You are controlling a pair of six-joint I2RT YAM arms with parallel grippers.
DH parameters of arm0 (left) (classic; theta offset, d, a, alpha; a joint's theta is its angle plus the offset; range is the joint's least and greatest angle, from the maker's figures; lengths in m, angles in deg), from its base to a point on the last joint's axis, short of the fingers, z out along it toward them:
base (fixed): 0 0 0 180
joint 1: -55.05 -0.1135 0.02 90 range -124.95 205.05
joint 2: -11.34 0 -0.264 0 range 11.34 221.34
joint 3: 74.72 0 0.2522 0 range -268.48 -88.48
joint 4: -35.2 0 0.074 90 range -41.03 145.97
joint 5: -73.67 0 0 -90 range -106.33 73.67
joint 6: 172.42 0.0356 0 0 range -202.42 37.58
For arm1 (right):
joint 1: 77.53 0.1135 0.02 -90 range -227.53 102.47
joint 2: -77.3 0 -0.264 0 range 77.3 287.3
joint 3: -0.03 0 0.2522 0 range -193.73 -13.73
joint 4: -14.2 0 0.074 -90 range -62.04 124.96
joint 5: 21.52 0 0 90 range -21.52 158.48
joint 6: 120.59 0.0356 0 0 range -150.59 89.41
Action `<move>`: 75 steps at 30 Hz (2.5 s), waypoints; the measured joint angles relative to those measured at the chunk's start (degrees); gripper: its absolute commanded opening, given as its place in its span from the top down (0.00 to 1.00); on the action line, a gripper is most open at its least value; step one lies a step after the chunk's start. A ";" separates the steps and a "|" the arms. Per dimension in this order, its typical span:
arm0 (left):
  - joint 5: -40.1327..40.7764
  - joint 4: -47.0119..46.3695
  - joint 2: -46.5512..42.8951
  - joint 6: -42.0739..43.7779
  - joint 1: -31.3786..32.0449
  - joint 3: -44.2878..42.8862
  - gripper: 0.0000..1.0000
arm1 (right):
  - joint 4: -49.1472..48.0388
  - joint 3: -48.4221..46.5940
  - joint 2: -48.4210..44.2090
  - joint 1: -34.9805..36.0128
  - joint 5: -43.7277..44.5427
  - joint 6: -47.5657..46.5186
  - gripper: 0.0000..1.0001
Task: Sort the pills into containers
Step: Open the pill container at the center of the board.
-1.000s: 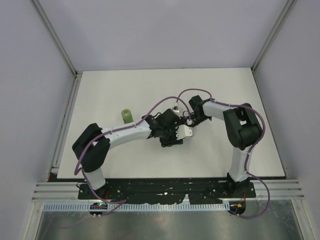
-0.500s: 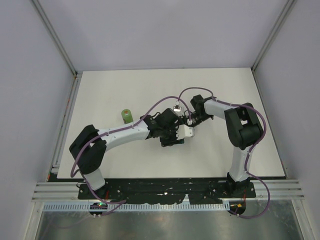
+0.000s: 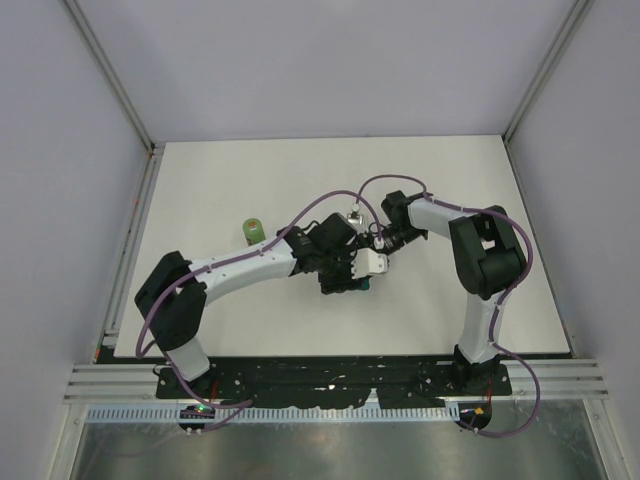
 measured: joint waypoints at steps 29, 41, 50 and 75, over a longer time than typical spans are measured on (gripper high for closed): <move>0.94 2.69 0.00 0.28 -3.96 -3.96 0.35 | 3.32 0.00 0.00 0.00 1.62 -3.37 0.94; -0.66 2.56 0.96 -0.20 -5.97 -6.36 0.35 | 3.39 0.00 0.00 0.00 1.64 -3.52 0.94; -0.81 1.38 2.82 -1.38 -6.62 -6.73 0.35 | 3.39 0.00 0.00 0.00 1.73 -3.56 0.94; -3.23 -1.79 -2.91 -3.26 -10.67 1.05 0.35 | -2.84 -1.14 1.70 -2.38 4.96 4.83 0.94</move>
